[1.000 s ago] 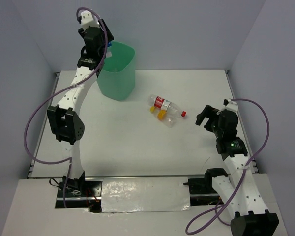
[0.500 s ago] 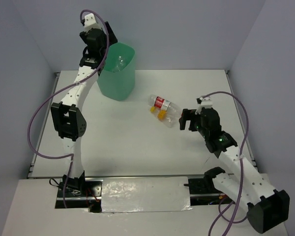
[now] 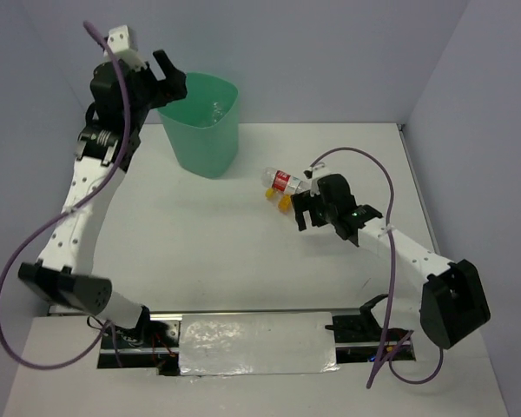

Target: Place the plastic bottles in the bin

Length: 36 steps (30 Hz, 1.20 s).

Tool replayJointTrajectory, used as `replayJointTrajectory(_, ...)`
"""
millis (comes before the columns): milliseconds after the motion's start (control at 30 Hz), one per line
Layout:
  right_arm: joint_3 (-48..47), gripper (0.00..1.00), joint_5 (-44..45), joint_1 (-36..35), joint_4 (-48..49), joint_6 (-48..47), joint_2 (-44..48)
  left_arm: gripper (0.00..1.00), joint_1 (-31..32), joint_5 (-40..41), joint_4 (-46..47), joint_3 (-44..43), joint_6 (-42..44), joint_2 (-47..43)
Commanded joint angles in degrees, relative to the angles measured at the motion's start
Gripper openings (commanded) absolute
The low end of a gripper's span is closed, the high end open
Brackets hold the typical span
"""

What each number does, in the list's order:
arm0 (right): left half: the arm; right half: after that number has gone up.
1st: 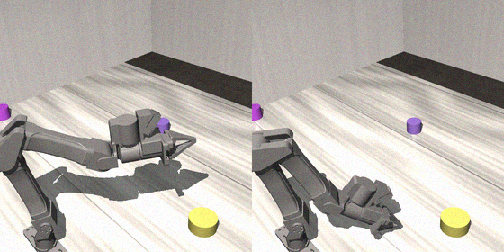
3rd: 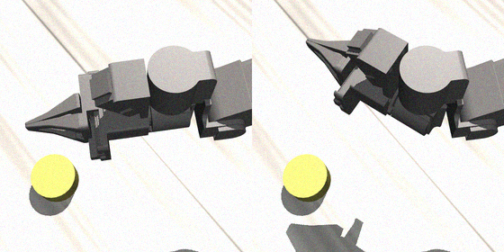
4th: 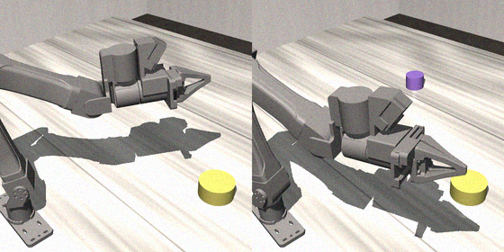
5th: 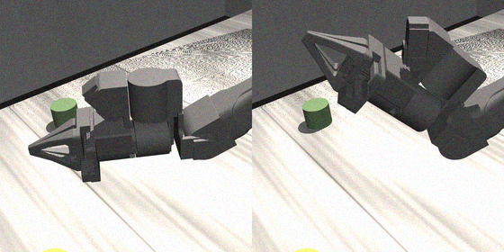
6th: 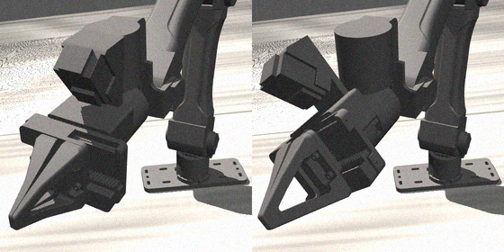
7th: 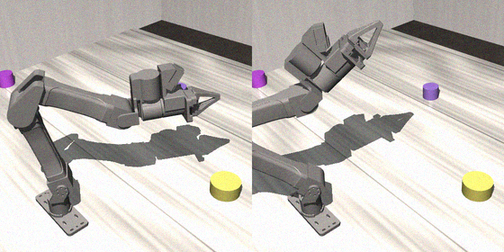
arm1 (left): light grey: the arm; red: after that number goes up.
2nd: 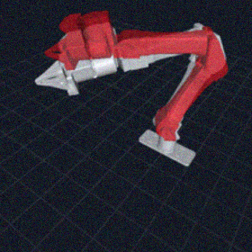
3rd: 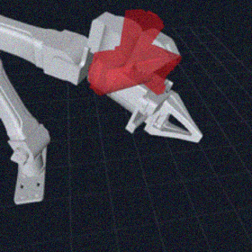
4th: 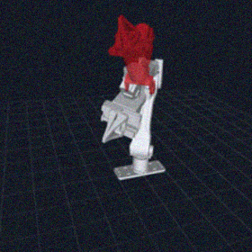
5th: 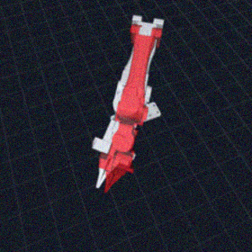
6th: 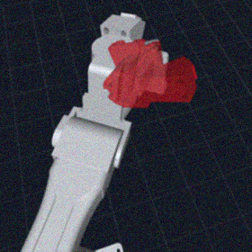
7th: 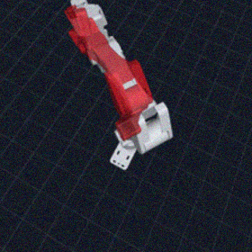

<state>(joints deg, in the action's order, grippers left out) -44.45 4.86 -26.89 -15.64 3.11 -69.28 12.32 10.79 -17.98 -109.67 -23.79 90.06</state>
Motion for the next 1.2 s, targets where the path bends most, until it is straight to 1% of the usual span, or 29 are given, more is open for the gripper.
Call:
replayJointTrajectory(0, -3.5, 1.0, -3.1, -0.5, 4.6, -4.6, -3.3, 0.99, 0.6, -4.1, -4.5, 14.4, 0.7, -8.1)
replayJointTrajectory(33, -4.1, 1.0, -3.7, -0.5, 5.1, -5.5, -4.1, 0.99, 0.7, -4.4, -4.0, 18.0, -0.5, -10.1)
replayJointTrajectory(67, -4.4, 1.0, -4.3, -0.5, 6.3, -6.0, -5.0, 0.99, 0.7, -4.0, -3.7, 21.7, -1.5, -13.9)
replayJointTrajectory(100, -4.9, 1.0, -4.5, -0.5, 6.8, -6.7, -6.8, 0.99, 0.8, -4.3, -3.4, 28.7, -2.5, -15.9)
replayJointTrajectory(133, -5.3, 1.0, -6.0, -0.5, 7.3, -8.1, -7.9, 0.99, 0.8, -4.7, -1.8, 32.2, -3.9, -17.9)
replayJointTrajectory(167, -5.7, 1.0, -7.6, -0.5, 8.1, -8.7, -8.9, 0.99, 0.9, -5.3, -1.3, 38.7, -4.8, -21.6)
replayJointTrajectory(233, -7.0, 1.0, -8.1, -0.5, 8.4, -9.7, -12.6, 0.99, 1.0, -6.7, 1.0, 44.4, -6.7, -25.1)
replayJointTrajectory(300, -8.5, 1.0, -6.5, -0.4, 8.3, -9.6, -16.0, 0.99, 1.1, -7.9, 1.6, 50.3, -7.3, -29.1)
replayJointTrajectory(467, -9.5, 1.0, -0.1, -0.4, 11.4, -8.7, -20.4, 0.99, 1.1, -4.5, -2.9, 55.3, -8.6, -34.1)
replayJointTrajectory(500, -11.2, 1.0, 1.0, -0.4, 9.7, -8.3, -21.9, 0.99, 1.2, -4.3, -3.1, 56.0, -8.6, -34.6)
replayJointTrajectory(600, -14.0, 1.0, -0.5, -0.4, 8.5, -9.5, -24.7, 0.99, 1.2, -4.5, -3.8, 58.0, -7.8, -36.1)
replayJointTrajectory(633, -14.7, 1.0, -1.0, -0.4, 7.8, -9.9, -25.5, 0.99, 1.6, -3.2, -3.9, 58.3, -8.4, -36.4)
replayJointTrajectory(767, -19.9, 0.99, -3.2, -0.4, 3.1, -10.9, -30.7, 0.99, 1.6, -3.3, -3.7, 59.0, -8.6, -36.3)
replayJointTrajectory(900, -21.7, 0.91, -4.5, -0.4, -0.1, -11.2, -33.1, 0.99, 1.6, -1.9, -4.6, 58.7, -9.0, -36.0)
replayJointTrajectory(1033, -20.0, 0.89, -6.4, -0.4, -1.1, -10.0, -32.5, 0.99, 1.6, -1.4, -5.3, 58.0, -9.5, -35.7)
replayJointTrajectory(1100, -18.5, 0.86, -7.1, -0.5, -1.1, -9.5, -31.5, 0.99, 1.5, -2.3, -4.8, 58.2, -9.7, -35.7)
replayJointTrajectory(1133, -18.0, 0.84, -7.3, -0.5, -0.6, -9.5, -31.1, 0.99, 1.6, -2.6, -4.1, 58.5, -9.7, -35.7)
replayJointTrajectory(1167, -17.0, 0.79, -8.2, -0.5, -0.4, -9.7, -30.1, 0.99, 1.5, -3.7, -3.6, 59.0, -9.5, -35.7)
